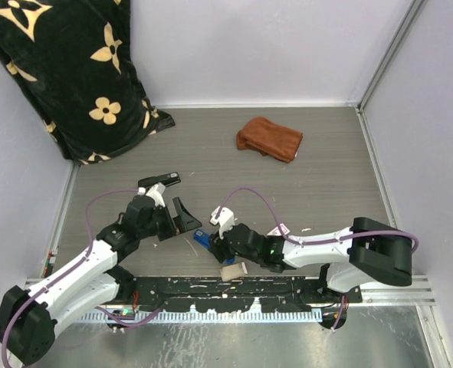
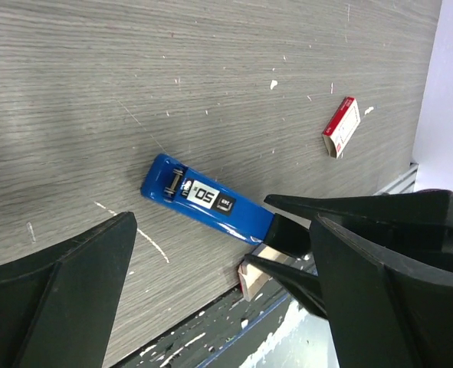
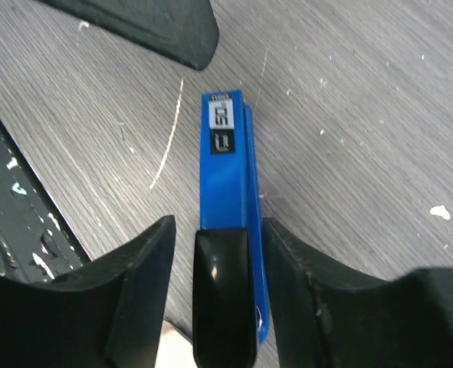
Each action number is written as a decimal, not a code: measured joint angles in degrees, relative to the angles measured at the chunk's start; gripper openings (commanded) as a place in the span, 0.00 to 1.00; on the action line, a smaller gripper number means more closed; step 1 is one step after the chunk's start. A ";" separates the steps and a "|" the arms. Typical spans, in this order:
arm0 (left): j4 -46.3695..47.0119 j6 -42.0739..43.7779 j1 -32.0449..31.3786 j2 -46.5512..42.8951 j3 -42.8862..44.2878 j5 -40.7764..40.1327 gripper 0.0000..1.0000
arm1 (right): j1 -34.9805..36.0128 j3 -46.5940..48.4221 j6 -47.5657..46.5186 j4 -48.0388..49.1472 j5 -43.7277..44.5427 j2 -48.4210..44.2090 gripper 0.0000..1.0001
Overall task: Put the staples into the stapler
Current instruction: Close the stapler at the center of the board.
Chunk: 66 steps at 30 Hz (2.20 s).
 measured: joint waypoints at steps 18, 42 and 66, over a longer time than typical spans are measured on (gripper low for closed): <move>-7.34 2.36 1.81 -3.72 0.07 -4.17 0.98 | -0.15 16.96 -0.70 -8.61 4.13 16.74 0.49; -4.52 -0.92 3.50 -5.42 -1.22 0.44 0.98 | -3.89 7.50 -3.56 5.38 -0.81 12.09 0.01; 12.37 -5.81 3.50 6.27 -4.22 13.25 0.64 | -3.91 2.27 -4.52 16.79 -7.13 7.80 0.01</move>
